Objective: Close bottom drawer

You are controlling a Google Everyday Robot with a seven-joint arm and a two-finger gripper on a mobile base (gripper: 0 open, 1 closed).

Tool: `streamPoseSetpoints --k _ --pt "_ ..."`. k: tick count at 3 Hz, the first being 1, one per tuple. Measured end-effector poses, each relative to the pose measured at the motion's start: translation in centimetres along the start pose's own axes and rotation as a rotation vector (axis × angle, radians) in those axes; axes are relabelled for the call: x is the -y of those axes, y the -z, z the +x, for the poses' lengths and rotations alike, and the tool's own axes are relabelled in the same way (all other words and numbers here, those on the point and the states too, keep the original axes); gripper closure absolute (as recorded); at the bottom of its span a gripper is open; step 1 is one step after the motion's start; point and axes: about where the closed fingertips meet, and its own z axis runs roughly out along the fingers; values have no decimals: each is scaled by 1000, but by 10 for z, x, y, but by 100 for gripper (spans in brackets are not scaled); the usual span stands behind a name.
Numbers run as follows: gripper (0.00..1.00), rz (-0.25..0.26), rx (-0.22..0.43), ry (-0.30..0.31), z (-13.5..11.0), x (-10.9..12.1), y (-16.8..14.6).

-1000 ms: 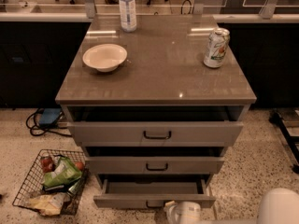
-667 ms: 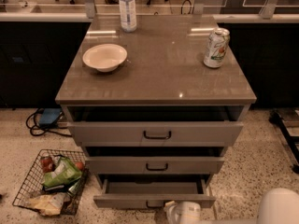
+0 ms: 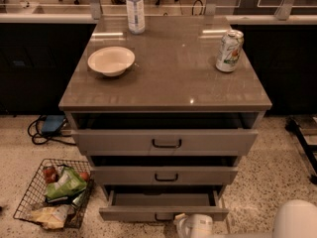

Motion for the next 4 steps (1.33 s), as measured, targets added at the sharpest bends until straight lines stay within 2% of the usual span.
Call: streamPoseSetpoints --k 1,2,4 --pt "0 0 0 0 0 0 0" --pt "17 0 0 0 0 0 0" --pt "65 -2 2 0 -1 -1 -1"
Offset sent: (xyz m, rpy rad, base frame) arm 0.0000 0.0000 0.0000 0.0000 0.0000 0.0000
